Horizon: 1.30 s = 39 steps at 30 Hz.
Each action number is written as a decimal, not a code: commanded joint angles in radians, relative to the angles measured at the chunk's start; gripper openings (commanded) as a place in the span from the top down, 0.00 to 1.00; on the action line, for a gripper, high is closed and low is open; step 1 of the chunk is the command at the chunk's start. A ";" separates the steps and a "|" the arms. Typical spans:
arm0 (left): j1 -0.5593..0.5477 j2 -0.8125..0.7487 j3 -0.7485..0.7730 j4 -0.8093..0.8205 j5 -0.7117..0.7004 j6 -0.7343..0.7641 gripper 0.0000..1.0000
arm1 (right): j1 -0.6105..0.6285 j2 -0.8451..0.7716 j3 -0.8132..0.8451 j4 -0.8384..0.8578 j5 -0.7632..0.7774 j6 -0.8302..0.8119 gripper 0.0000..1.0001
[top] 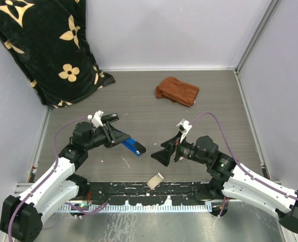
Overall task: Load the staples into the stapler
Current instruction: Place the stapler at the center of the board.
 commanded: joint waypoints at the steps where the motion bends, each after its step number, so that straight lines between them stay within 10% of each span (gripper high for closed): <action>1: 0.039 -0.024 -0.064 0.083 -0.200 -0.145 0.99 | -0.003 -0.076 0.022 -0.106 0.193 -0.041 0.00; 15: 0.099 0.012 -0.165 0.236 -0.523 -0.214 0.98 | -0.003 -0.187 -0.045 -0.139 0.255 -0.038 0.00; 30: 0.181 0.224 -0.233 0.563 -0.509 -0.120 0.94 | -0.003 -0.250 -0.084 -0.140 0.261 -0.036 0.00; 35: 0.205 0.286 -0.231 0.579 -0.419 -0.046 0.74 | -0.003 -0.267 -0.088 -0.147 0.266 -0.034 0.00; 39: 0.206 0.246 -0.202 0.396 -0.453 0.028 0.33 | -0.003 -0.275 -0.092 -0.148 0.270 -0.030 0.00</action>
